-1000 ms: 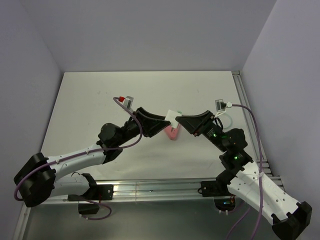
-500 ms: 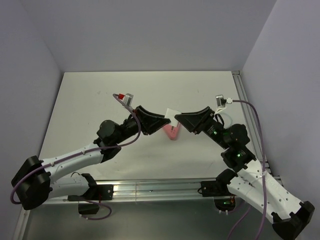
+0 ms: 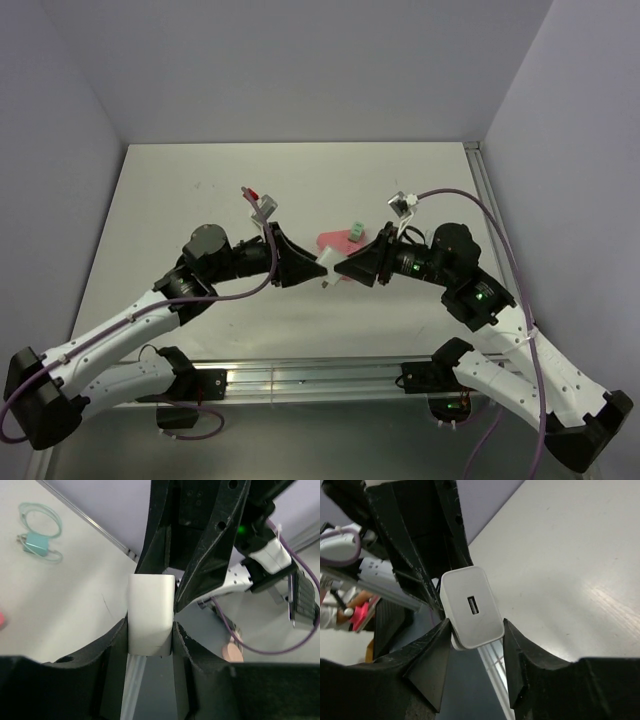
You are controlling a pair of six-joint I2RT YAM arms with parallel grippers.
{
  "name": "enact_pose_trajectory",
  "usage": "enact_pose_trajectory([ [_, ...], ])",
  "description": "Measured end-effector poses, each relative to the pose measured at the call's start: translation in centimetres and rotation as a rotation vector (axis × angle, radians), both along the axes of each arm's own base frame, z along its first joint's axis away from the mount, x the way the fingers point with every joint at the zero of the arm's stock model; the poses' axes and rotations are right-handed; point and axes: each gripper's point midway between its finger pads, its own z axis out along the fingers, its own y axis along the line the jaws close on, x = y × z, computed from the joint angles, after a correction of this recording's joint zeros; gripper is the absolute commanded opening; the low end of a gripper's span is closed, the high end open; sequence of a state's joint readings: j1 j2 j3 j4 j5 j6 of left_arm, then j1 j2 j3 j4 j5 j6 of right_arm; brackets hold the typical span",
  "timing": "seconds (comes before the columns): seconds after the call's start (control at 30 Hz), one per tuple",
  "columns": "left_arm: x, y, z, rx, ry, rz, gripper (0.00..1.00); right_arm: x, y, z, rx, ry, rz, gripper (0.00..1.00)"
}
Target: Insert the plug
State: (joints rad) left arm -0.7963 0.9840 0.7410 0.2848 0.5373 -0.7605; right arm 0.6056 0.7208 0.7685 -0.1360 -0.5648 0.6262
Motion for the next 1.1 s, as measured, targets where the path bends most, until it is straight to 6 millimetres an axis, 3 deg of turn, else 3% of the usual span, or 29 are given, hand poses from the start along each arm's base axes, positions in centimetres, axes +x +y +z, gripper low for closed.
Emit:
enact_pose_trajectory([
  [0.13, -1.8, 1.2, -0.5, 0.042, -0.01, -0.07, 0.01, -2.3, 0.1, -0.6, -0.027, -0.018, 0.122, 0.45],
  [0.4, -3.2, 2.8, -2.5, 0.118, 0.045, -0.112, 0.0, -5.4, 0.4, -1.1, -0.026, 0.004, 0.332, 0.48],
  [0.53, -4.5, 3.2, -3.3, 0.134, 0.055, -0.164, 0.01, -5.6, 0.7, -1.7, -0.032, 0.034, 0.374, 0.52],
  [0.8, -6.1, 4.0, -2.8, 0.127, 0.033, -0.219, 0.01, -5.9, 1.1, -2.2, -0.032, 0.076, 0.43, 0.57],
  [1.1, -6.4, 3.7, -2.6, 0.117, 0.035, -0.257, 0.01, -6.5, 1.9, -1.8, -0.001, 0.109, 0.516, 0.57],
])
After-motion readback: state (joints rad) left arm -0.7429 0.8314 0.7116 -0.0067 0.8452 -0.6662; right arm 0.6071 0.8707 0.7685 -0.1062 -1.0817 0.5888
